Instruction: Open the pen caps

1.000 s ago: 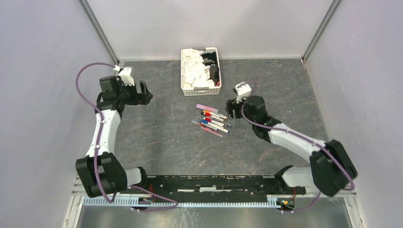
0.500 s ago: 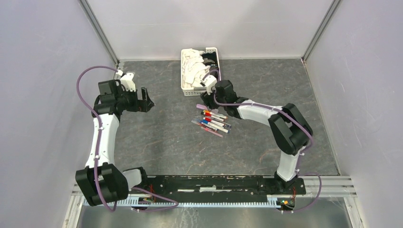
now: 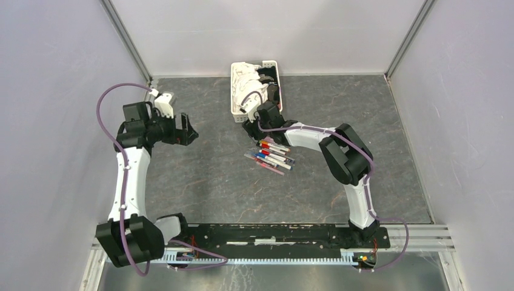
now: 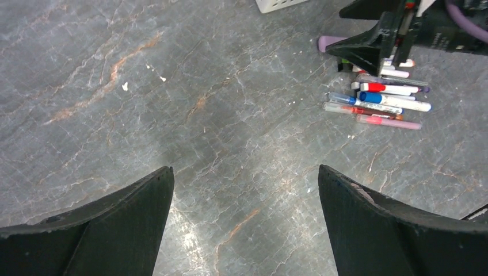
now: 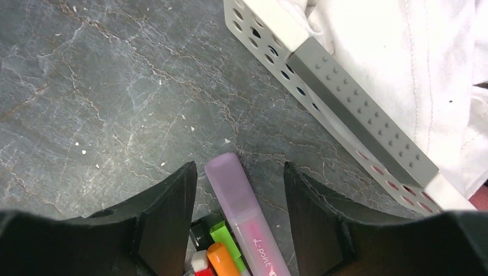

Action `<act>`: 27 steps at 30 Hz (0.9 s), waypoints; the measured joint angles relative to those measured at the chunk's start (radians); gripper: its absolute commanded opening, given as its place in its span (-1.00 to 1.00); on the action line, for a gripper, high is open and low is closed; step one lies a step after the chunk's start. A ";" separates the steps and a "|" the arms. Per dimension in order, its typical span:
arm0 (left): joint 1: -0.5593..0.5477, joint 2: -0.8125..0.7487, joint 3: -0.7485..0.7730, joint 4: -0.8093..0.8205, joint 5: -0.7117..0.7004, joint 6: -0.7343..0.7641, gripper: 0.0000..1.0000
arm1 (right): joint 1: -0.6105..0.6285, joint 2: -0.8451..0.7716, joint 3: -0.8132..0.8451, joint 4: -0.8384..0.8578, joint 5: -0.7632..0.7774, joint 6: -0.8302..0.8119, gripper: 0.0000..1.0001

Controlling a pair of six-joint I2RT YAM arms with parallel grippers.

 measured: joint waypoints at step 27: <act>0.000 -0.078 0.019 -0.027 0.092 0.016 1.00 | 0.008 0.009 -0.055 0.003 0.018 -0.026 -0.44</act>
